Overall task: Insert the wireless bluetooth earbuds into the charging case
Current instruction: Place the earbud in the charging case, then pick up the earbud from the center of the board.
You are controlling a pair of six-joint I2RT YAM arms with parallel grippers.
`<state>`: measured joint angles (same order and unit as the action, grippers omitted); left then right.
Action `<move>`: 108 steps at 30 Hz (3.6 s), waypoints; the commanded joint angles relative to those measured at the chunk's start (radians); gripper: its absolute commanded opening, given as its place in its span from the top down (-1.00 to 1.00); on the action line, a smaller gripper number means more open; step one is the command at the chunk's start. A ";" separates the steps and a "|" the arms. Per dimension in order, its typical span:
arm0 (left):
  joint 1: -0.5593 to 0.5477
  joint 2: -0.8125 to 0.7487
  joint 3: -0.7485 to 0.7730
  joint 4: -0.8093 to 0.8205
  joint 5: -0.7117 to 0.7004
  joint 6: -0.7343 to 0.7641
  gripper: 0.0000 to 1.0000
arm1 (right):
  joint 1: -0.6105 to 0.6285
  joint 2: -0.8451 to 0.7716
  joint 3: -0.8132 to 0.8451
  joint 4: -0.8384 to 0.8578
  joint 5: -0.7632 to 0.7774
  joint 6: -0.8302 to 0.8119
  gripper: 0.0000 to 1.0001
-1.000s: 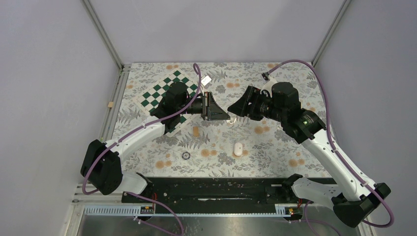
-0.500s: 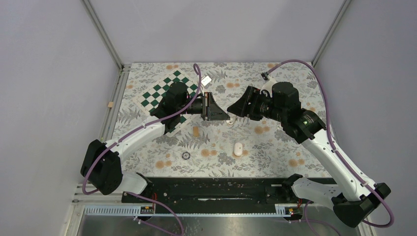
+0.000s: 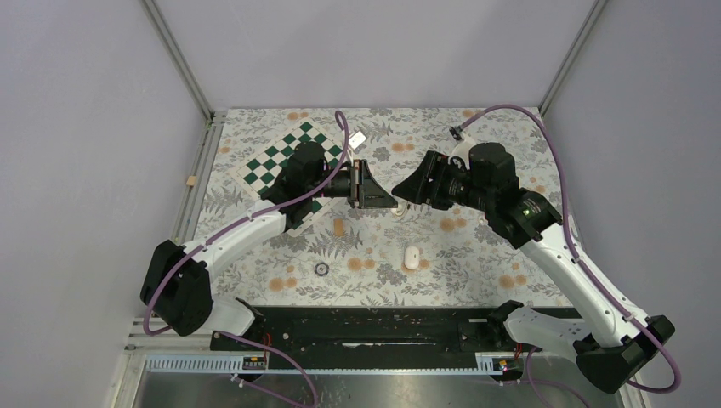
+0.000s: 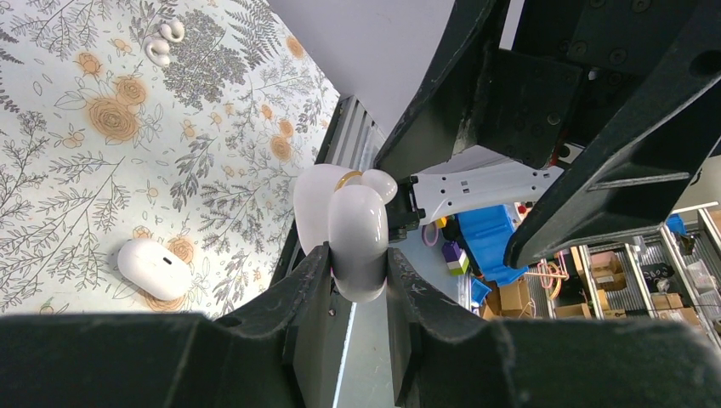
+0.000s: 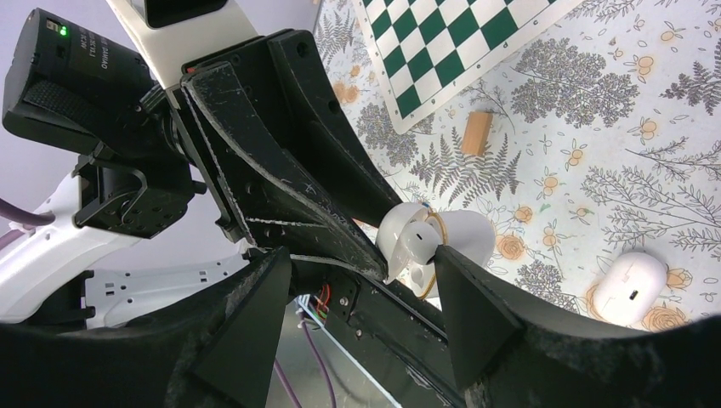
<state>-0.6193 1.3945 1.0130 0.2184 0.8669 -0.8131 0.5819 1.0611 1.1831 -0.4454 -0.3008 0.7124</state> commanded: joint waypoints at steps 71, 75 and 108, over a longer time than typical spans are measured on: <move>0.067 -0.102 -0.073 -0.305 -0.261 0.199 1.00 | -0.659 0.272 -0.242 -0.137 0.392 -0.152 -0.01; 0.038 -0.086 -0.059 -0.300 -0.308 0.232 1.00 | -0.783 0.329 -0.212 -0.099 0.361 -0.165 -0.05; 0.024 0.054 0.036 -0.242 -0.333 0.302 1.00 | -0.946 1.024 0.544 -0.311 0.553 -0.384 -0.20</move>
<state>-0.5953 1.4498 1.0058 -0.0937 0.5514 -0.5236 -0.3428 2.0628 1.6878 -0.6674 0.2802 0.2214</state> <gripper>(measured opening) 0.272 0.608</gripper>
